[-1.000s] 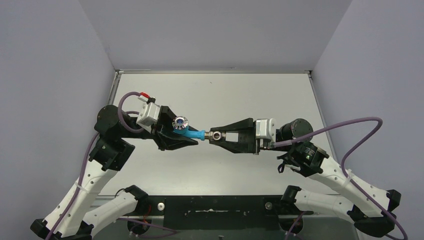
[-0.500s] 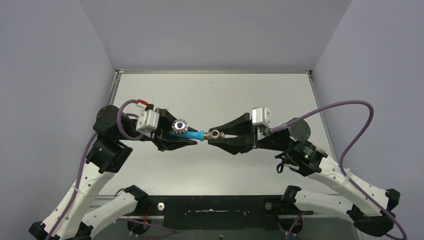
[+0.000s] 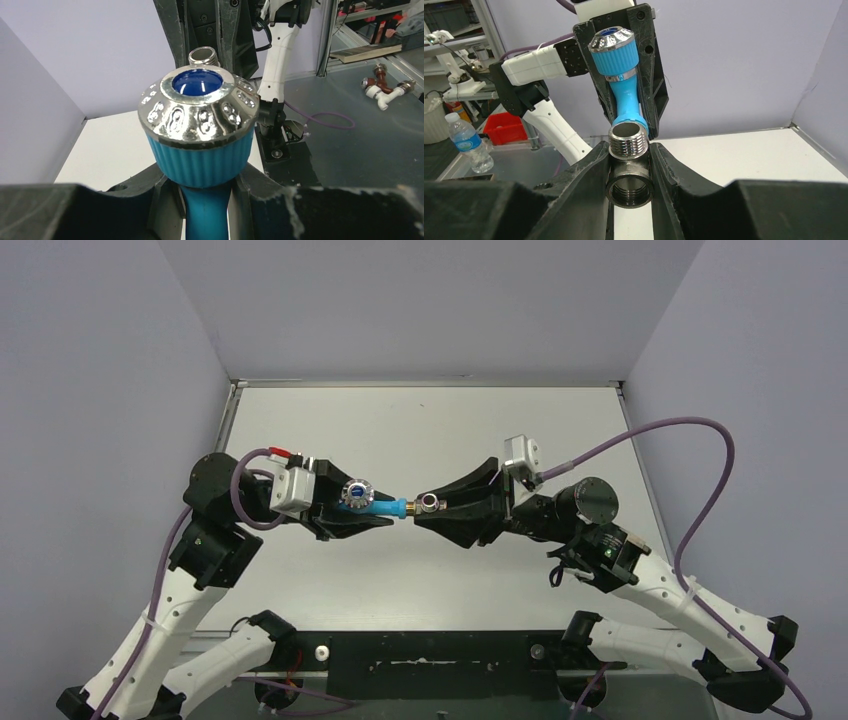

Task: Install the water faucets
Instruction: Install the water faucet onto the adaptor.

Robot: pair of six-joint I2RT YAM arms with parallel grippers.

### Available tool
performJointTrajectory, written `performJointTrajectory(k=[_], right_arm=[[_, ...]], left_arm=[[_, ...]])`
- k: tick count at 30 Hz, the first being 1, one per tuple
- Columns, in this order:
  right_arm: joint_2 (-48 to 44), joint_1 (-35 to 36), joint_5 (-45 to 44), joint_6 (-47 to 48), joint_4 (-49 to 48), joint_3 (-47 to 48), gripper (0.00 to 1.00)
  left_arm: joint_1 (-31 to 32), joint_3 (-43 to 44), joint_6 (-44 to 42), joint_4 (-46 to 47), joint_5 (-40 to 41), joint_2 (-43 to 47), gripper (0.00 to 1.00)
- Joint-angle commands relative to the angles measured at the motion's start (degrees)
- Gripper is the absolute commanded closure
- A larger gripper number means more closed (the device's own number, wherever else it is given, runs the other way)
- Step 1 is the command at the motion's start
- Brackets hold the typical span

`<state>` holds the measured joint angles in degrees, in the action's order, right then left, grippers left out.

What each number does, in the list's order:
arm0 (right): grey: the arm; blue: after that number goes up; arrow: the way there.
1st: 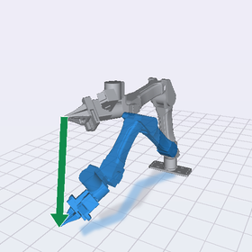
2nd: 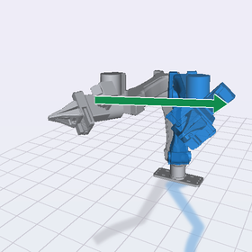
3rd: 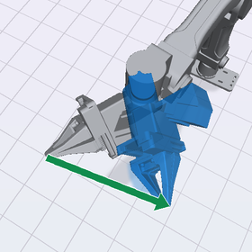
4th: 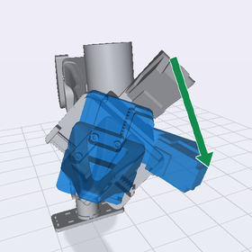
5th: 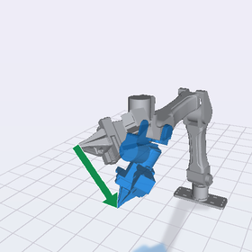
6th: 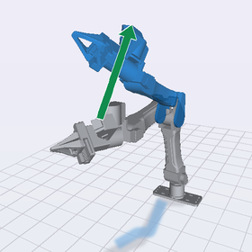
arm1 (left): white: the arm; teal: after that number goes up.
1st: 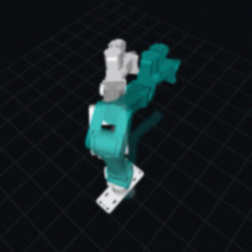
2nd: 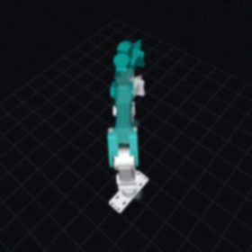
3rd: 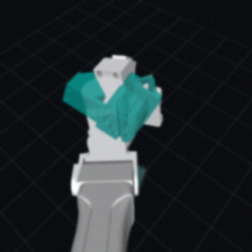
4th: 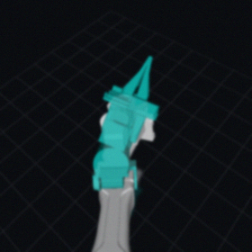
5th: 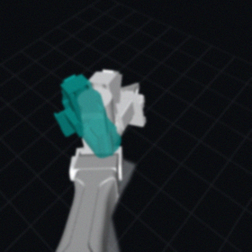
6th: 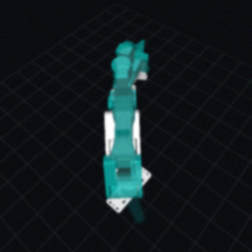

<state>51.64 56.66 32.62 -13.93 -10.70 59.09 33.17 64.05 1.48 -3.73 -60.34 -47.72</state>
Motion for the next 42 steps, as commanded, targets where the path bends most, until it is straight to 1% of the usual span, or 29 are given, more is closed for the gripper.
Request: performJointTrajectory(k=[1, 10, 19, 26, 32, 37, 42], right_arm=[[0.2, 0.2, -4.2, -6.4, -4.6, 0.8, 1.00], [0.4, 0.3, -4.3, -16.2, -6.0, 0.4, 1.00], [1.8, 0.2, -5.7, -25.3, -4.8, 1.4, 1.00], [3.1, 0.0, -5.0, -29.4, -2.1, 3.0, 1.00], [3.5, -0.8, -3.5, -34.2, -2.4, 2.9, 1.00], [3.4, -3.2, -0.8, -37.8, -1.7, 3.1, 1.00], [3.2, -8.4, 5.2, -44.4, -2.2, 2.3, 1.00]], left_arm=[[0.5, 0.9, -4.1, -1.4, 0.7, 0.1, 1.00], [0.4, 1.0, -6.5, -2.1, 1.2, 0.3, 1.00], [0.4, 1.1, -9.3, -3.0, 2.7, 0.2, 1.00], [0.4, 1.8, -13.5, -5.7, 2.8, -0.7, 1.00], [0.4, 1.5, -15.7, -6.0, 3.0, -0.8, 1.00], [0.4, 1.5, -16.9, -6.2, 2.8, -1.0, 1.00], [0.4, 1.3, -17.0, -5.7, 2.6, -0.9, 1.00]])
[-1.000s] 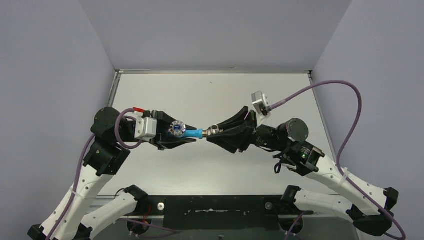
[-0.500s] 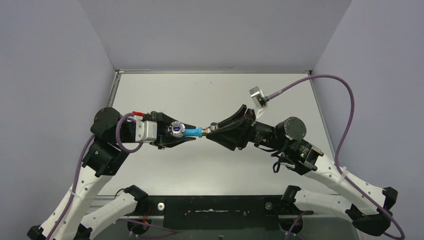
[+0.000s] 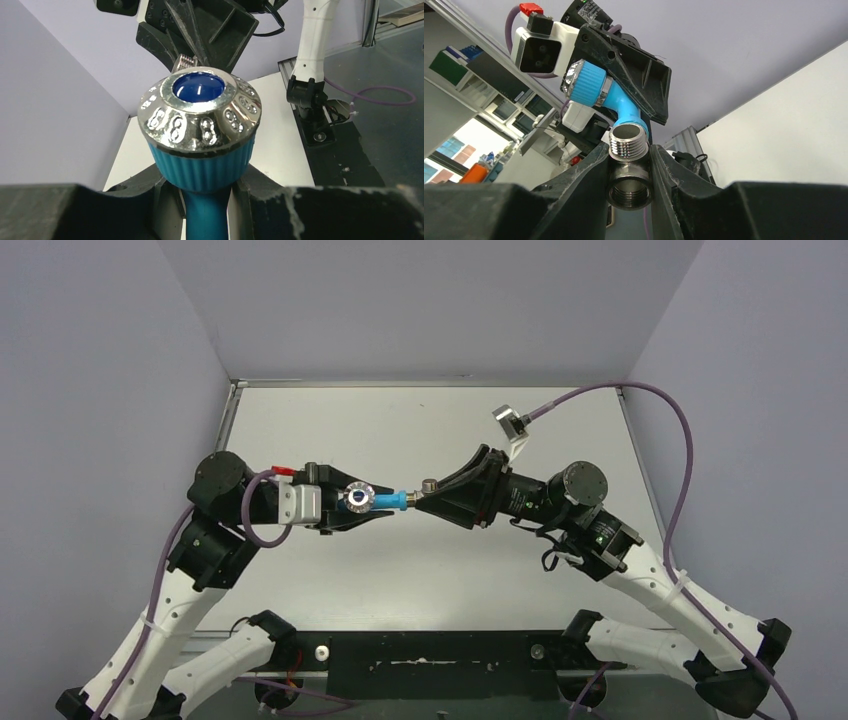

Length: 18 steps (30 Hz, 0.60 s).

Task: Install the water faucets
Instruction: Install the water faucet onto the adaptor.

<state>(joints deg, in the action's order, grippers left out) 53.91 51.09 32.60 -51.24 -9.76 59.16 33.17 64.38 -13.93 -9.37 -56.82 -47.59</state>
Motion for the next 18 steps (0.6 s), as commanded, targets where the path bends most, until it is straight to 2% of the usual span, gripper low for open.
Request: performJointTrajectory(k=[1, 7, 18], right_arm=[[0.9, -3.9, 6.4, -8.4, -3.4, 2.0, 1.00], [1.4, -6.3, 9.9, -12.2, -4.2, 1.8, 1.00], [1.3, -7.5, 10.5, -15.5, -2.1, 2.0, 1.00]], left_arm=[[0.4, 0.9, -1.6, 0.0, -0.9, -0.9, 1.00], [0.4, 0.8, -1.7, -0.3, -0.4, -0.8, 1.00], [0.4, 0.4, -4.6, -0.9, 3.8, 0.1, 1.00]])
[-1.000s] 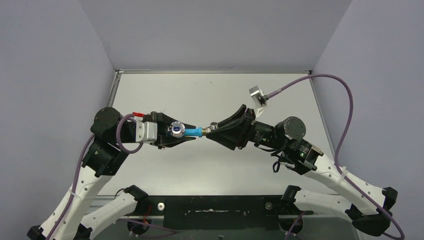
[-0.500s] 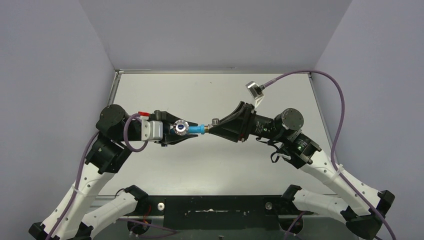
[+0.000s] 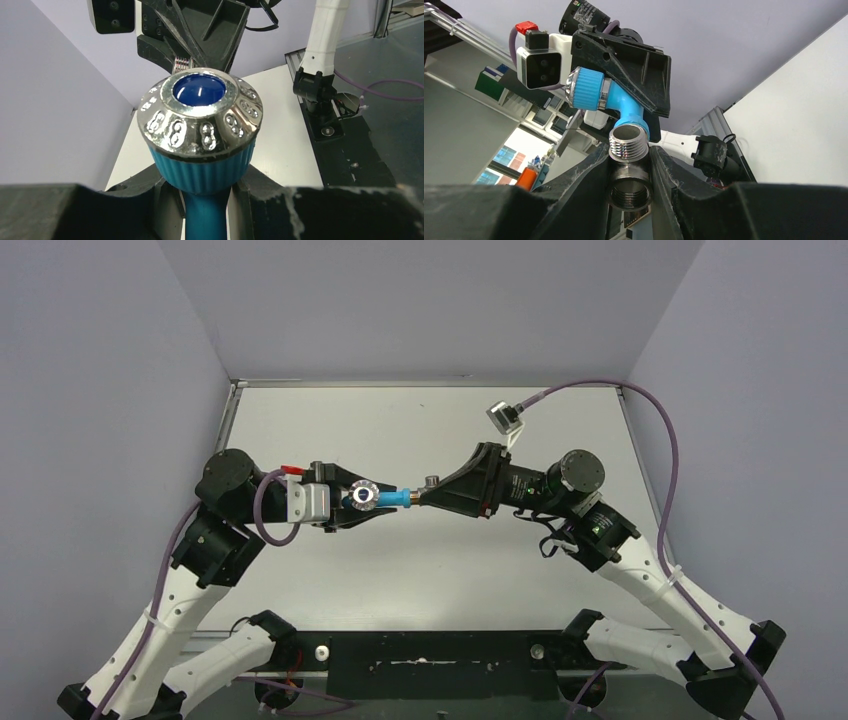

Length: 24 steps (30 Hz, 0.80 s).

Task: Install the water faucets
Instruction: Install the water faucet onto the adaptor.

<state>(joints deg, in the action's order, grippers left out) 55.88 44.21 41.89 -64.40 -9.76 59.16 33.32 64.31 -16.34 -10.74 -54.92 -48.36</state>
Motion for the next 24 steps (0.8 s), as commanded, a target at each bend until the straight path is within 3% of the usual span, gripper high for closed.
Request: performJointTrajectory(k=[1, 14, 17, 24], right_arm=[[-0.9, -0.9, 1.1, -2.6, -2.0, 1.7, 1.00], [-3.5, -1.9, 0.4, 0.0, -3.0, -0.3, 1.00], [-6.2, -1.9, -3.1, 12.2, -2.6, 0.2, 0.99], [-12.9, -1.5, -7.4, 53.4, -2.9, -0.4, 1.00]], left_arm=[[0.3, 0.5, -2.3, 0.5, 2.2, 1.0, 1.00], [0.2, -0.6, -0.1, 2.8, 3.6, 1.9, 1.00], [0.3, -0.6, 6.3, 6.8, 4.0, 1.8, 1.00], [0.3, 1.5, 31.6, 17.6, 5.4, -0.5, 1.00]])
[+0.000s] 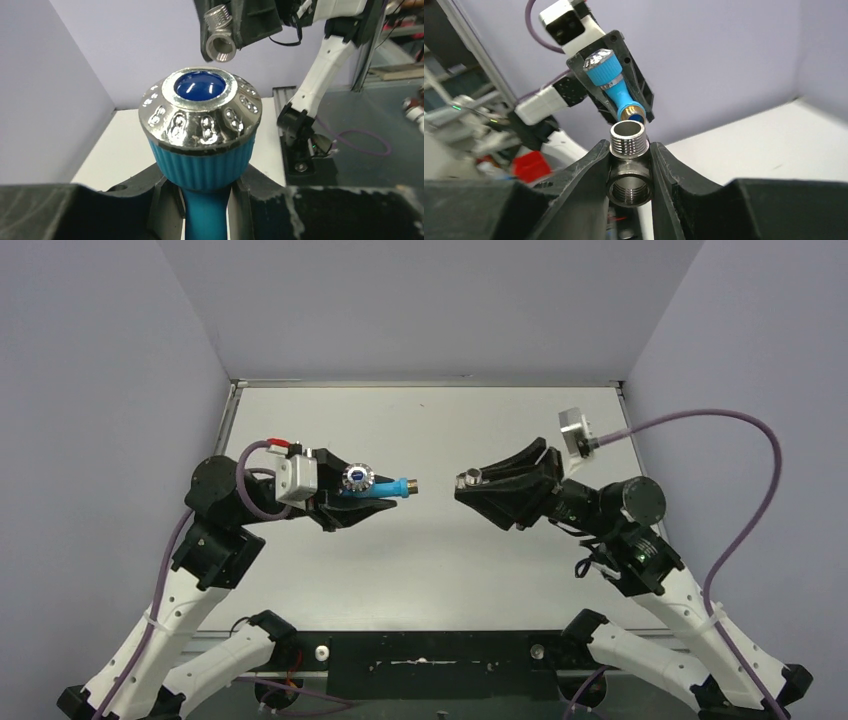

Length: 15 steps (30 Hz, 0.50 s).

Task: Install the water faucets
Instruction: Install the water faucet onto the adaptor.

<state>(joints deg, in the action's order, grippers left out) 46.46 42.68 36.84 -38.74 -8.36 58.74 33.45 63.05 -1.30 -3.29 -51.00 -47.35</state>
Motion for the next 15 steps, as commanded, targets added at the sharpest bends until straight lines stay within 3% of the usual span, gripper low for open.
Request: performJointTrajectory(k=[1, 7, 15], right_arm=[[-3.6, 0.1, -2.1, 35.6, -4.2, 0.0, 1.00], [-1.6, 0.6, 3.1, 62.9, -0.1, 5.2, 1.00], [0.0, 6.8, 5.9, 87.1, 6.8, 8.6, 1.00]], left_arm=[[0.1, 2.9, 20.0, 11.6, 1.0, -2.2, 1.00], [0.1, -0.5, 37.8, 28.8, -4.4, -3.4, 1.00], [0.2, 3.4, 41.9, 27.8, -8.1, -4.9, 1.00]])
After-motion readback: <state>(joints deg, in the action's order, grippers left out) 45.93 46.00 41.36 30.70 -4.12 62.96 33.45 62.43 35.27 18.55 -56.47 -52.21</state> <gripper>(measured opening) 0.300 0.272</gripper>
